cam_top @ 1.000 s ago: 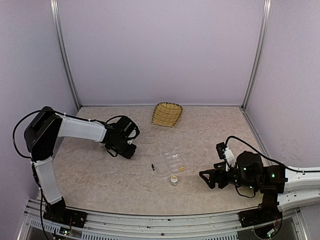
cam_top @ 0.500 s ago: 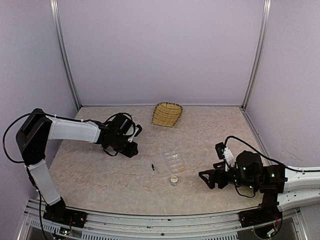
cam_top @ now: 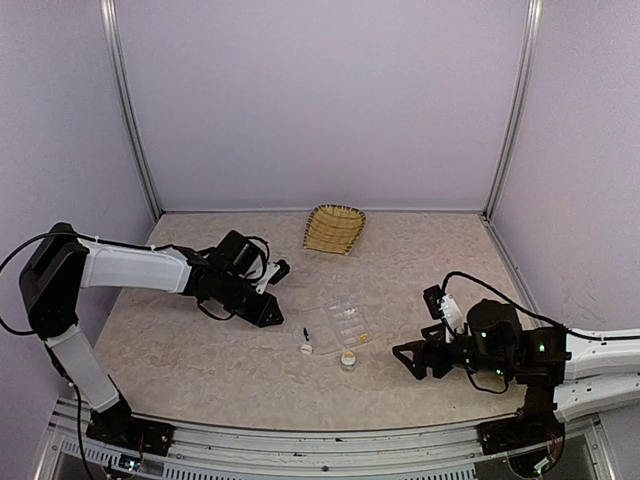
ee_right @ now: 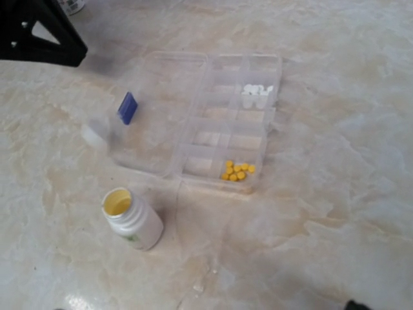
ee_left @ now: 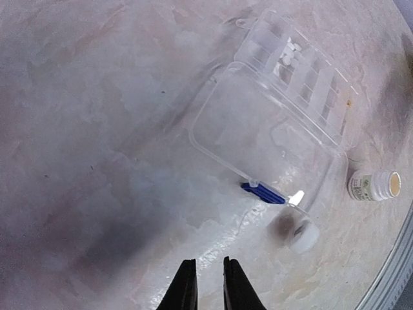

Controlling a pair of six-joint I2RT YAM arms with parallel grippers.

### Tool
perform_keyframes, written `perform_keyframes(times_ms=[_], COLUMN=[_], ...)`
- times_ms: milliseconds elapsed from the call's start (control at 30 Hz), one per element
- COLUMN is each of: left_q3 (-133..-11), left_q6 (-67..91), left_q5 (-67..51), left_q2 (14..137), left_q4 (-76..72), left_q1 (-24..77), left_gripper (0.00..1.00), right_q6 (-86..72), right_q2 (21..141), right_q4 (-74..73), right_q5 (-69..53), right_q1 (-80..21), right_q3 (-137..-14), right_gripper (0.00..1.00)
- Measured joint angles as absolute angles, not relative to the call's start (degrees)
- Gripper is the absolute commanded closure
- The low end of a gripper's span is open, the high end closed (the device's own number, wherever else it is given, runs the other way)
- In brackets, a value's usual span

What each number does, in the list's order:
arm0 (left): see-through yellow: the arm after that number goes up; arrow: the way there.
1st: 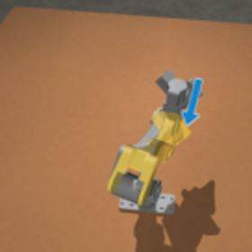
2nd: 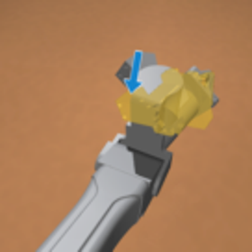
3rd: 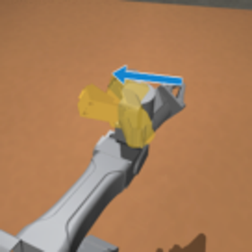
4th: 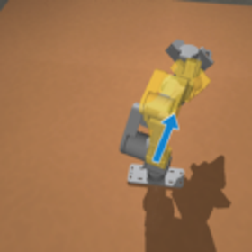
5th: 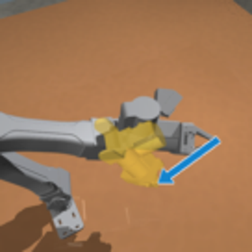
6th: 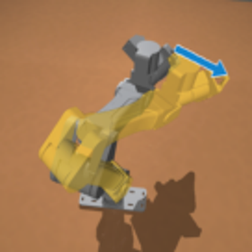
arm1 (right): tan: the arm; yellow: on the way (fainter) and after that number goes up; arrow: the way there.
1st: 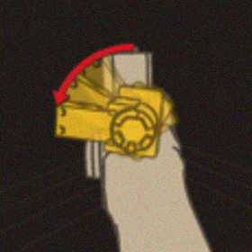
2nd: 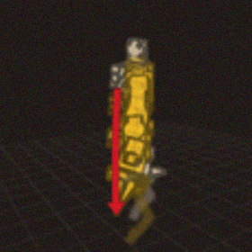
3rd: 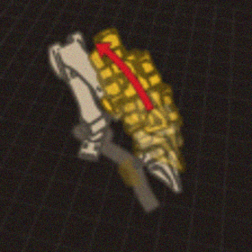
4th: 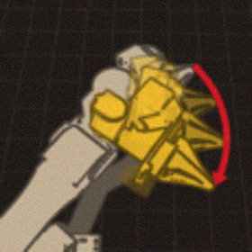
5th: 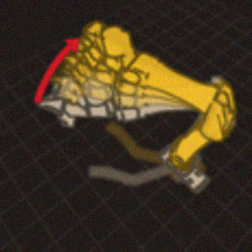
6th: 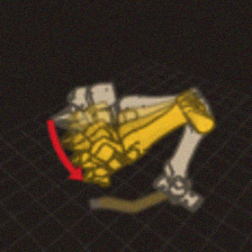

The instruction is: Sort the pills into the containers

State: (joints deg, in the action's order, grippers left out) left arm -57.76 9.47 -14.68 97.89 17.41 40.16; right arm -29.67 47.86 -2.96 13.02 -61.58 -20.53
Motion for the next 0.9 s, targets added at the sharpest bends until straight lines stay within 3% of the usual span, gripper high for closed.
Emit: perform_keyframes(times_ms=[167, 533, 767, 900], left_q3=[-55.51, -54.59, -54.89, -57.28], left_q6=[11.35, 12.80, 11.75, 10.24], left_q5=[-19.86, -19.22, -14.28, -11.51], left_q2=[96.95, 92.42, 92.01, 92.16], left_q4=[16.71, 15.42, 15.42, 14.55], left_q1=[40.73, 45.67, 53.63, 57.69], left_gripper=[0.81, 0.45, 0.02, 0.01], right_q6=[-29.69, -29.17, -27.75, -27.70], right_q2=[48.21, 47.99, 49.78, 51.77], right_q4=[-2.48, -2.04, -0.71, -0.58], right_q5=[12.45, 9.96, 7.46, 7.44], right_q1=[-61.60, -61.58, -61.58, -61.58], right_q3=[-20.53, -20.53, -20.53, -20.53], right_gripper=[0.08, 0.06, 0.04, 0.03])
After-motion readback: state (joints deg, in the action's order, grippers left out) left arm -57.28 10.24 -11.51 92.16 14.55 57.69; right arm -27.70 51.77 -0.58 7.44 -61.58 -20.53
